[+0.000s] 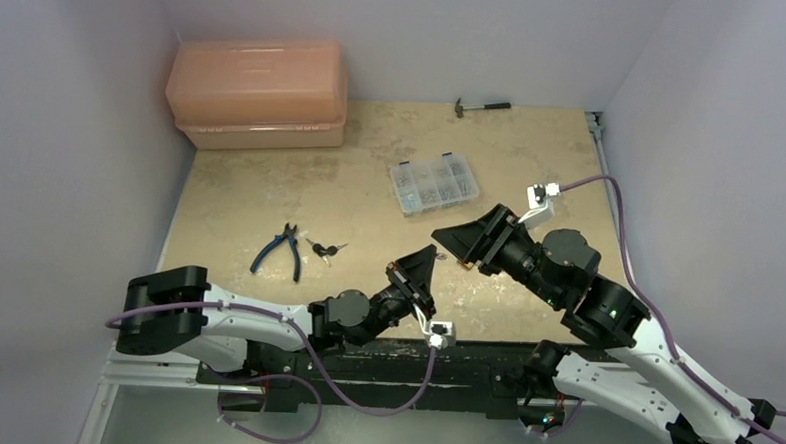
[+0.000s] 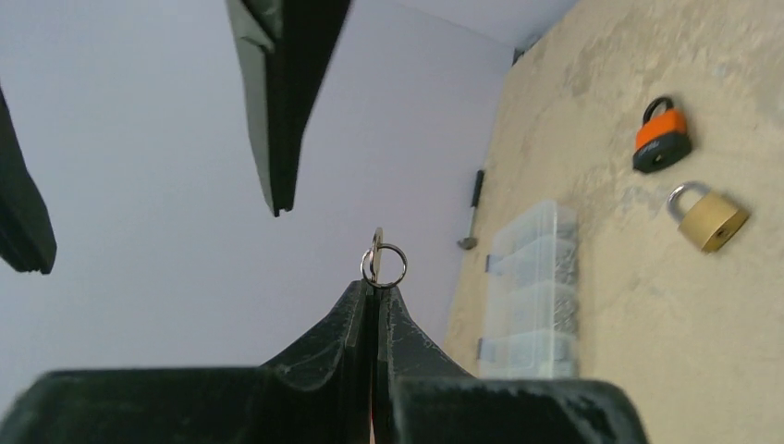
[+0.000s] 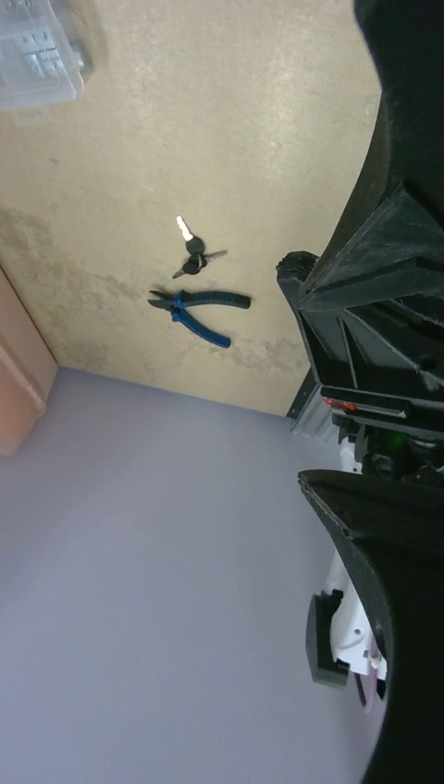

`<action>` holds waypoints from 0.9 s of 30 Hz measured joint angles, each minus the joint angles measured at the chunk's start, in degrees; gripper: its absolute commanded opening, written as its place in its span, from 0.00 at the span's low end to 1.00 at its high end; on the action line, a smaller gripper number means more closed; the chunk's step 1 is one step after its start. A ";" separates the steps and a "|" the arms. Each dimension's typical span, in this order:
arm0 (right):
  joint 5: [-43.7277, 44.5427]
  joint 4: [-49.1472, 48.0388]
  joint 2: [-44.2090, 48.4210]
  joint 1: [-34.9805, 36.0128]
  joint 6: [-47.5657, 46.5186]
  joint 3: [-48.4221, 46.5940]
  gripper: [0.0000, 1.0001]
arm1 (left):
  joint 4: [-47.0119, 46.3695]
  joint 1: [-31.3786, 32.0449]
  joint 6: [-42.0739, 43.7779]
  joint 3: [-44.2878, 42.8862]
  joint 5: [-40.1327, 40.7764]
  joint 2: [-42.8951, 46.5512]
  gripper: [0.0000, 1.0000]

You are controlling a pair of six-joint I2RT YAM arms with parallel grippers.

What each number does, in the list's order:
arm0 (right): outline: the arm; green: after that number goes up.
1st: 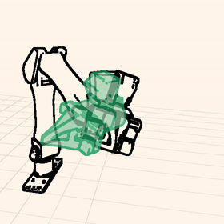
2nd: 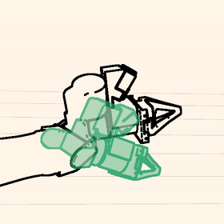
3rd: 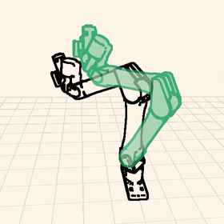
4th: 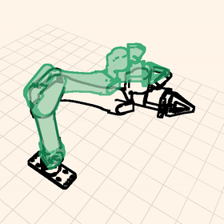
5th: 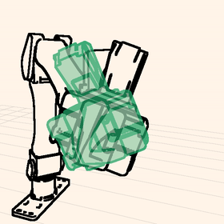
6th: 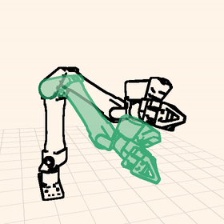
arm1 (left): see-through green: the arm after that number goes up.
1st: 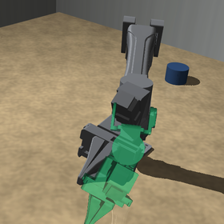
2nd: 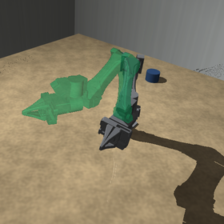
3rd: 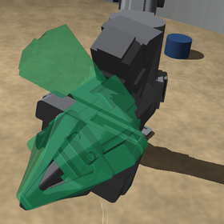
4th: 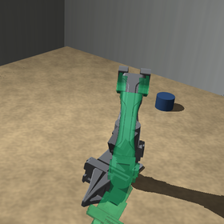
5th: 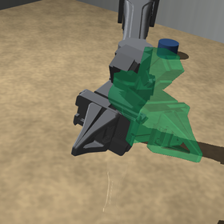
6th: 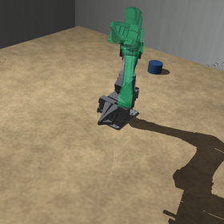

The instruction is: Unlock with the key

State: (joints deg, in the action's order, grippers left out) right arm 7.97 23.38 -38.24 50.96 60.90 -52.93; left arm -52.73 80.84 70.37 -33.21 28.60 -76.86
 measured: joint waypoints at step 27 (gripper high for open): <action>-4.52 -13.22 0.37 0.00 -3.30 9.62 0.37 | -16.46 3.26 20.94 5.20 7.23 0.07 0.00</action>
State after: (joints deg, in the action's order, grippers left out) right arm 3.44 10.15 -37.87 50.96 57.60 -43.31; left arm -69.19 84.09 91.31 -28.01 35.83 -76.79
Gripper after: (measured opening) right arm 0.411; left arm 0.027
